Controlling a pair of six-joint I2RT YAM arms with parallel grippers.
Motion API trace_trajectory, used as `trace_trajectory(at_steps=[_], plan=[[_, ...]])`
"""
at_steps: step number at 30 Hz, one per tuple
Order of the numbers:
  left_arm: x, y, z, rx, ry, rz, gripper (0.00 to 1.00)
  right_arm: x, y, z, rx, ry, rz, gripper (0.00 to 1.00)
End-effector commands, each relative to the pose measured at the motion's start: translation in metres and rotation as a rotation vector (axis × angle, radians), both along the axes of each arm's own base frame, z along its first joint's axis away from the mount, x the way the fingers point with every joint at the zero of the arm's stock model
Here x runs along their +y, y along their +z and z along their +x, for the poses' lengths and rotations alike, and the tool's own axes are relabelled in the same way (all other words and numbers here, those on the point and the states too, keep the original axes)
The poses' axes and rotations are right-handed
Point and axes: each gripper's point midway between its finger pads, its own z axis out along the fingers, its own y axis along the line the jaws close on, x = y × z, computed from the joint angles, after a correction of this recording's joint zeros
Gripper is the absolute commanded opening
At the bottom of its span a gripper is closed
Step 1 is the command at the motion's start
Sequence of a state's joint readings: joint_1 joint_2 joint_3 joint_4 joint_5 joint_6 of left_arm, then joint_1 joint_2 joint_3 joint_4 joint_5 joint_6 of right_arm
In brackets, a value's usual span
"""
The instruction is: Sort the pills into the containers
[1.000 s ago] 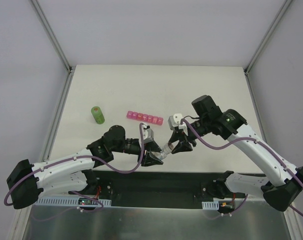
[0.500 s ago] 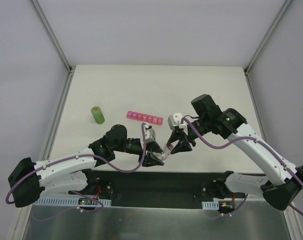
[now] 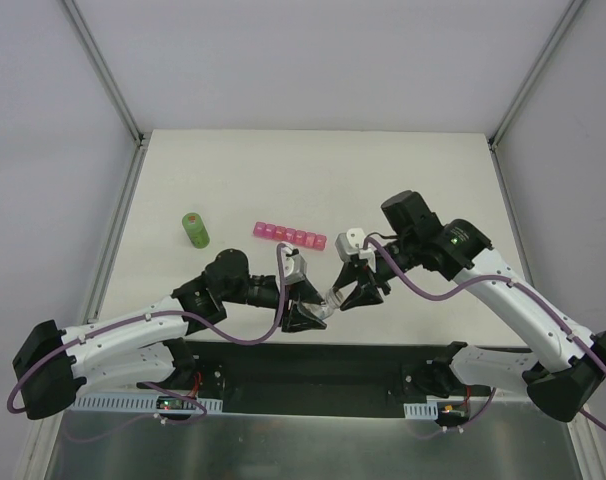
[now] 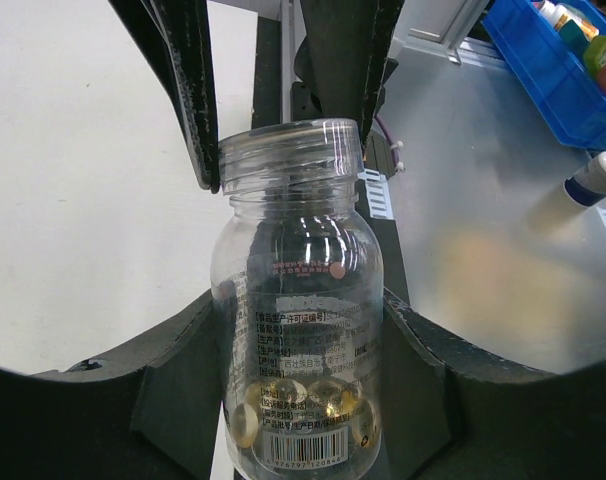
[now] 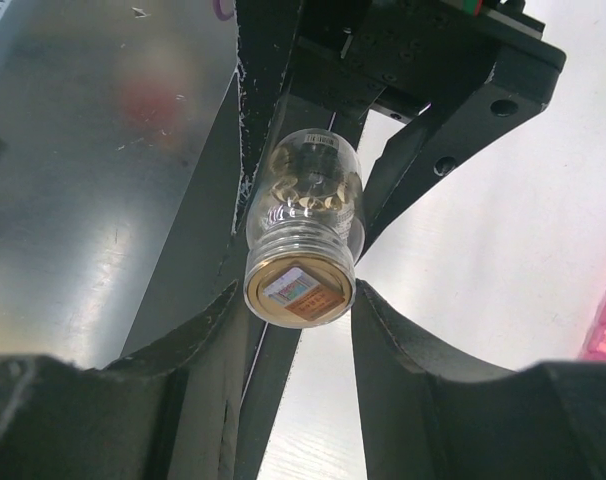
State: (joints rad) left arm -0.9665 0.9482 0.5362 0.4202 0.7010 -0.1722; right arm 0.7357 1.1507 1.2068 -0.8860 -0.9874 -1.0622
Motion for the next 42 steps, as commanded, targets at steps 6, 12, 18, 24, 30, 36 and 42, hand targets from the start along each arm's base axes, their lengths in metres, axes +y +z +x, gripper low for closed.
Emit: trace_trajectory(at_steps=[6,12,18,24,30,36,42], plan=[[-0.009,0.049,0.014,-0.093,0.034,-0.135,0.04,0.004,-0.003,-0.003,-0.009,0.019,-0.023,0.18],[-0.010,0.040,0.020,-0.112,0.040,-0.044,0.03,0.002,-0.012,-0.010,0.074,0.011,-0.100,0.18],[-0.005,0.047,0.033,-0.157,0.129,-0.045,0.02,0.016,-0.018,0.016,0.204,-0.261,-0.145,0.14],[-0.003,0.058,0.050,-0.188,0.234,-0.095,0.02,0.034,-0.012,0.036,0.467,-0.436,-0.115,0.11],[-0.004,0.054,0.053,-0.204,0.237,-0.071,0.02,0.044,-0.009,0.032,0.645,-0.398,-0.135,0.17],[-0.002,0.052,0.049,-0.191,0.225,-0.081,0.02,0.040,0.003,0.031,0.585,-0.350,-0.080,0.52],[0.003,0.046,0.042,-0.145,0.191,-0.074,0.02,0.025,0.040,0.033,0.489,-0.244,0.041,0.78]])
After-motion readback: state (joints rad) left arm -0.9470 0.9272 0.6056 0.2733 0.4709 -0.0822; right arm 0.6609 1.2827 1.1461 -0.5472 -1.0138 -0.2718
